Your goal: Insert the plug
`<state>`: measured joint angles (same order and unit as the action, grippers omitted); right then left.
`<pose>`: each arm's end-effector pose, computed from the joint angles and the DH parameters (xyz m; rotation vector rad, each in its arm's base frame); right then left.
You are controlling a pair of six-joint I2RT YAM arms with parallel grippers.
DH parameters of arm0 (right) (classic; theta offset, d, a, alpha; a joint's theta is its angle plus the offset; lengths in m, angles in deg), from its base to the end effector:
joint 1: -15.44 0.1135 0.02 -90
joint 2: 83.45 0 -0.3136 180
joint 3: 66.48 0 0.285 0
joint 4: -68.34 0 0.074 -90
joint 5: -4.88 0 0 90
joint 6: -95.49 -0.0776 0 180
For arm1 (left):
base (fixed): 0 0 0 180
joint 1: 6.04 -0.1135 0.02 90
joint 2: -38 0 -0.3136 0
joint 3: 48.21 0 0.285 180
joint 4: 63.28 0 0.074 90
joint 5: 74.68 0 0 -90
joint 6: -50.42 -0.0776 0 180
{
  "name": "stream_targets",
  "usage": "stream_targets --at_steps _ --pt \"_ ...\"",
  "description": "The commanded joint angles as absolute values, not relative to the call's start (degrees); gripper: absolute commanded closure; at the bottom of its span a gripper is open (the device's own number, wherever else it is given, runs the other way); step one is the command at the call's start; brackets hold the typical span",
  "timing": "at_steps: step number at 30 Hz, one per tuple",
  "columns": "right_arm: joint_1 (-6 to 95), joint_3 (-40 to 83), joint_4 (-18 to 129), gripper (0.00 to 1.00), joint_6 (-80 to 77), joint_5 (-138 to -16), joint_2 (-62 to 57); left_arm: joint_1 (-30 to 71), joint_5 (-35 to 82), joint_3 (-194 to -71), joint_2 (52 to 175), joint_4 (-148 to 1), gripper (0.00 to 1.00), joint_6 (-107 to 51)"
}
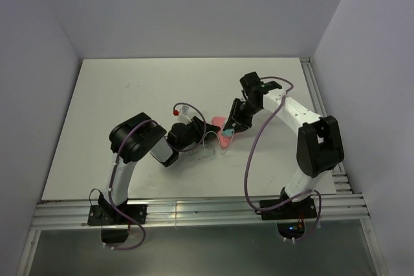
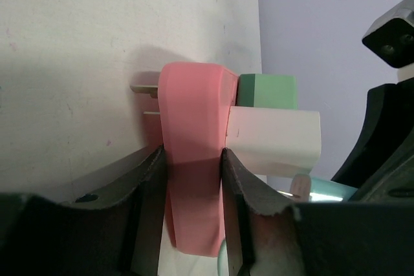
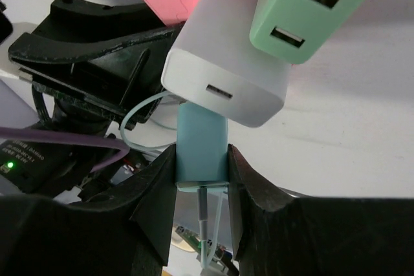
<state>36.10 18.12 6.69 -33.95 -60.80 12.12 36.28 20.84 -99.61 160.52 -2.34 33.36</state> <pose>0.3382 0.1617 0.2333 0.3908 2.9671 0.7868 0.3127 -0.2948 0.0815 -0.4552 1.9716 -1.4805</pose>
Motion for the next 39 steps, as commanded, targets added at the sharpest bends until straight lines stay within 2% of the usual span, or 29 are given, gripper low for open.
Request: stream_targets --at_steps 1,25,39 --pt "37.1 21.1 3.5 1.0 -34.5 -63.1 13.8 36.1 21.5 -100.3 162.0 -2.5 0.99 32.8" --pt "40.0 20.8 4.8 1.0 -37.3 -69.1 19.2 35.4 23.2 -99.9 163.7 -0.3 1.0 33.8" --pt "40.4 21.4 3.2 1.0 -44.9 -77.1 16.5 35.4 22.8 -99.0 163.9 0.2 1.0 34.8"
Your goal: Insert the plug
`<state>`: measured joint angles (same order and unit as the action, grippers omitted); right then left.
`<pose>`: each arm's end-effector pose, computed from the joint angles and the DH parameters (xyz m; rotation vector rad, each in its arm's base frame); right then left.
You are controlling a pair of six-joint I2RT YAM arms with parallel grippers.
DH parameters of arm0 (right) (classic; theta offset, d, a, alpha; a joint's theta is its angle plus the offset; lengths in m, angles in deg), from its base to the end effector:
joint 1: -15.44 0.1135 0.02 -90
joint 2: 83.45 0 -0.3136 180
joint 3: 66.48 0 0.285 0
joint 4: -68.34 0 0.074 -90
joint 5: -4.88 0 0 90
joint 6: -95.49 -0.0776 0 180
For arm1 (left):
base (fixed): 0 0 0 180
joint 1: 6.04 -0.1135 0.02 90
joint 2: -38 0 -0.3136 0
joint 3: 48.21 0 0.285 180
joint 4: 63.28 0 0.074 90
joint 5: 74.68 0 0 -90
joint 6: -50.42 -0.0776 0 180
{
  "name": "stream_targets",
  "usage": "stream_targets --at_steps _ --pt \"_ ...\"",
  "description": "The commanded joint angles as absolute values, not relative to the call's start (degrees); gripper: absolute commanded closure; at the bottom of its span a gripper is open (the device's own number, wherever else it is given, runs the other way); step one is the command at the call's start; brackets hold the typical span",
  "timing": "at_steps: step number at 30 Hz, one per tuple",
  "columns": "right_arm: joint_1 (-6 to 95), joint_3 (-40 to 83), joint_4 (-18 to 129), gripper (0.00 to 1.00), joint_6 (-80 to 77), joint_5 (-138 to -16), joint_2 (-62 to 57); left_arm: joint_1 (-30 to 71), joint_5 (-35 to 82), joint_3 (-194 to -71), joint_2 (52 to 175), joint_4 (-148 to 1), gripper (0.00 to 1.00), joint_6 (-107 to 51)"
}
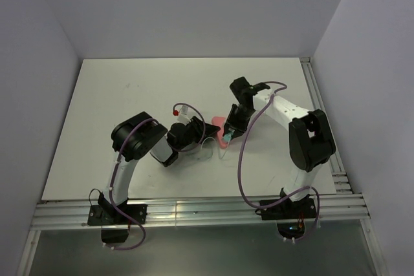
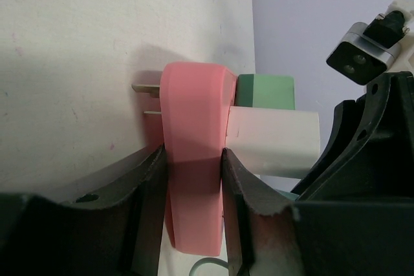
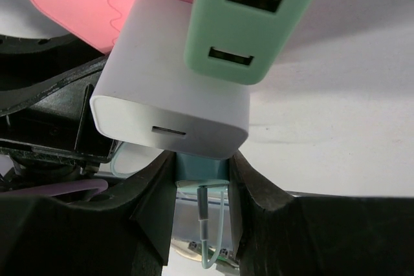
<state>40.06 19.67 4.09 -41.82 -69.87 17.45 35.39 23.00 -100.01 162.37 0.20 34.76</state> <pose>0.3400 0.1782 0.2027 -0.5703 -3.0455 -0.5109 0.3166 -0.2932 0.0766 -0.4600 1.9644 -1.5267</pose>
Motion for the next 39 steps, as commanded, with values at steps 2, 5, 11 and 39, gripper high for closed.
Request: stream_targets --at_steps 2,5,11,39 --pt "40.2 21.9 3.5 1.0 -44.7 -76.7 16.8 35.4 22.8 -98.9 163.9 0.3 0.99 34.8" --pt "40.3 23.9 2.8 1.0 -44.7 -77.0 18.2 35.5 23.0 -99.0 163.9 0.3 0.99 34.8" --pt "40.3 24.8 3.8 1.0 -44.0 -74.1 19.6 35.4 23.2 -99.0 164.3 0.6 1.0 34.9" --pt "40.7 26.4 7.3 1.0 -34.1 -71.5 15.6 35.4 24.3 -99.5 165.0 0.8 1.0 34.9"
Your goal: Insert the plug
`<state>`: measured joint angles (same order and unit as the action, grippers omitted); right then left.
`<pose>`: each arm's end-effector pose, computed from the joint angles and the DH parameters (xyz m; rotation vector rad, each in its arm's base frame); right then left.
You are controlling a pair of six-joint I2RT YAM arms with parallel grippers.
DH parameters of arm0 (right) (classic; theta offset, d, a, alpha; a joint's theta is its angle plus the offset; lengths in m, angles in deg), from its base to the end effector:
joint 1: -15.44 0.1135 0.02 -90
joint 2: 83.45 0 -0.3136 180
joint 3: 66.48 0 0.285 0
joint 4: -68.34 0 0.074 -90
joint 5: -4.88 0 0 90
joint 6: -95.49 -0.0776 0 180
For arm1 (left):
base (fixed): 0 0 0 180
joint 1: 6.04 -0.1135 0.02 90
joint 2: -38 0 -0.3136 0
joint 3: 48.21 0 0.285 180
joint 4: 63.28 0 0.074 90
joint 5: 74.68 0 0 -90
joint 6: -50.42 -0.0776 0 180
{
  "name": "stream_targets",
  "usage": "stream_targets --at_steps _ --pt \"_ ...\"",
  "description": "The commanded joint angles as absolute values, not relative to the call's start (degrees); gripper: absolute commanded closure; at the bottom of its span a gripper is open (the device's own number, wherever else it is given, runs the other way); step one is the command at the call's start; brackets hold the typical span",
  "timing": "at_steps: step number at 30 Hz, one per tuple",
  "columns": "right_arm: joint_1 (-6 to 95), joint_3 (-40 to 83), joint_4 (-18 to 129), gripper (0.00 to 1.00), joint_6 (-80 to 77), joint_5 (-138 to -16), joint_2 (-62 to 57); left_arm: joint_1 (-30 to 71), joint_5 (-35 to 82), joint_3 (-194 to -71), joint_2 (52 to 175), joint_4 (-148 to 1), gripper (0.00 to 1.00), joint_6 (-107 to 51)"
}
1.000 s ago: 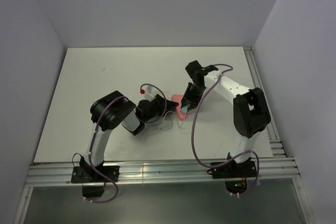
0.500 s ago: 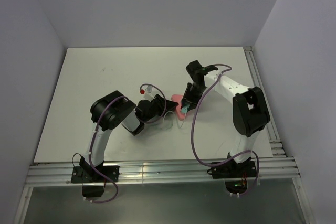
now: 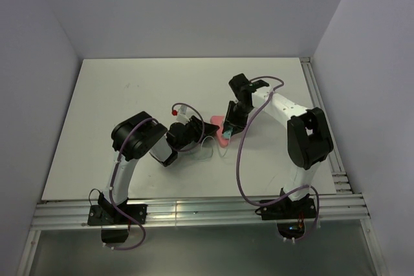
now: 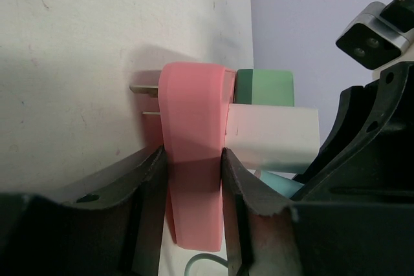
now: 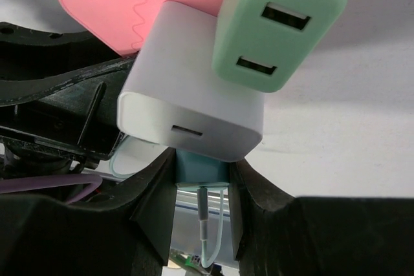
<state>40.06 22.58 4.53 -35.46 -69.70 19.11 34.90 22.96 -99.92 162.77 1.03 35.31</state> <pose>0.3532 0.1846 0.2079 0.3884 3.0311 0.5318 0.3188 -0.2902 0.0755 -0.4762 1.9541 -1.5307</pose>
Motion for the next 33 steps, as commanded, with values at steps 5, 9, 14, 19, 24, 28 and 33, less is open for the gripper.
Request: stream_targets --at_steps 5,9,14,19,24,28,33 --pt "40.7 27.8 4.0 1.0 -34.8 -71.2 16.1 35.4 24.3 -99.6 164.6 0.6 1.0 34.8" --pt "40.7 27.0 3.7 1.0 -35.0 -71.1 17.3 35.4 24.4 -99.5 164.6 0.7 0.99 34.8" --pt "40.7 26.5 2.8 1.0 -35.2 -71.3 18.3 35.3 24.2 -99.5 164.3 0.1 1.0 34.4" --pt "40.4 24.6 2.0 1.0 -34.9 -71.3 18.4 35.0 24.4 -99.4 164.5 0.3 1.0 34.5" --pt "40.2 22.7 1.6 1.0 -34.7 -70.4 18.2 34.9 24.4 -99.1 164.6 0.8 1.0 34.8" --pt "40.0 22.4 2.7 1.0 -35.4 -69.0 18.6 35.0 24.5 -99.3 165.0 1.2 1.0 34.9" --pt "39.9 22.1 3.5 1.0 -35.9 -68.6 19.2 34.9 24.5 -99.1 165.0 1.4 1.0 35.0"
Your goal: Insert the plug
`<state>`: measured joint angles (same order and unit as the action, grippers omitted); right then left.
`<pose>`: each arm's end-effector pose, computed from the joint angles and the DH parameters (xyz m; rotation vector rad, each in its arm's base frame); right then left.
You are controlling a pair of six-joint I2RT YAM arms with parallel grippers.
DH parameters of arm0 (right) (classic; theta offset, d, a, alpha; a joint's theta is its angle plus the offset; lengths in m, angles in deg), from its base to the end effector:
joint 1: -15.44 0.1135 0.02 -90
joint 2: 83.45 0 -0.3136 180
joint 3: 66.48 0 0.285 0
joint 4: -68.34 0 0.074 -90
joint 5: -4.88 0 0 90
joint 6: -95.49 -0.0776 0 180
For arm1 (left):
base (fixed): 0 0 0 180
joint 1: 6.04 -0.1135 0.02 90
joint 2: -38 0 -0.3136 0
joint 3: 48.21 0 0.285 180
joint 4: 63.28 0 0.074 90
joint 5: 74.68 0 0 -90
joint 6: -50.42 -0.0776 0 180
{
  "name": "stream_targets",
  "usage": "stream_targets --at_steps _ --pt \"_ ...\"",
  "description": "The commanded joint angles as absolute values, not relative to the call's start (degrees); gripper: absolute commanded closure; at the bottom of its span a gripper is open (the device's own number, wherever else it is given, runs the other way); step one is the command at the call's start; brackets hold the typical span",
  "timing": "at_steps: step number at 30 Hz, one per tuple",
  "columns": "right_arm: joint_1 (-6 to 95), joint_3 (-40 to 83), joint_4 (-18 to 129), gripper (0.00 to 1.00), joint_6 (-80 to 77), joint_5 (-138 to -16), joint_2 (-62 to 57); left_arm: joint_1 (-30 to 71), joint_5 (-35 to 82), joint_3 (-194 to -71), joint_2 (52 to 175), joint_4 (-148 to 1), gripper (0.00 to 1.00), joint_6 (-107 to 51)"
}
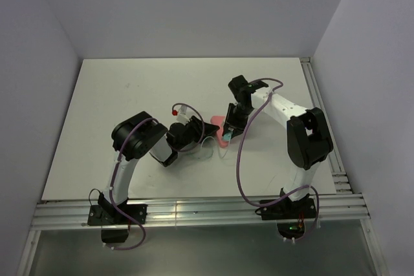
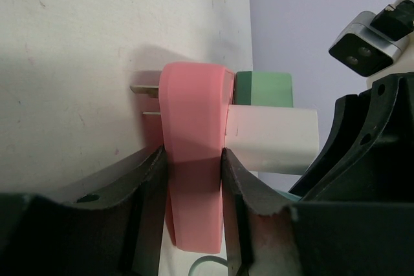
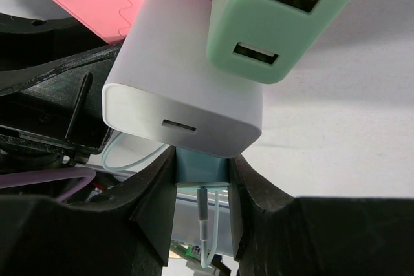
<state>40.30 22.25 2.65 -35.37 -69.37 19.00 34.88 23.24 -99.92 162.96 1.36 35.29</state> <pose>0.3466 0.1838 0.2060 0.3912 3.0687 0.5149 0.3187 -0.2904 0.0750 -0.4715 1.9539 -1.5355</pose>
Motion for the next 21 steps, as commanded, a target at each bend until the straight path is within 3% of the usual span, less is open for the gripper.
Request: stream_targets --at_steps 1,21 --pt "39.7 22.1 4.1 1.0 -36.3 -68.2 19.5 35.0 24.5 -99.1 165.0 1.5 1.0 35.0" --pt "39.3 21.0 2.9 1.0 -37.3 -74.0 19.8 34.9 24.2 -98.6 164.8 1.8 1.0 35.1"
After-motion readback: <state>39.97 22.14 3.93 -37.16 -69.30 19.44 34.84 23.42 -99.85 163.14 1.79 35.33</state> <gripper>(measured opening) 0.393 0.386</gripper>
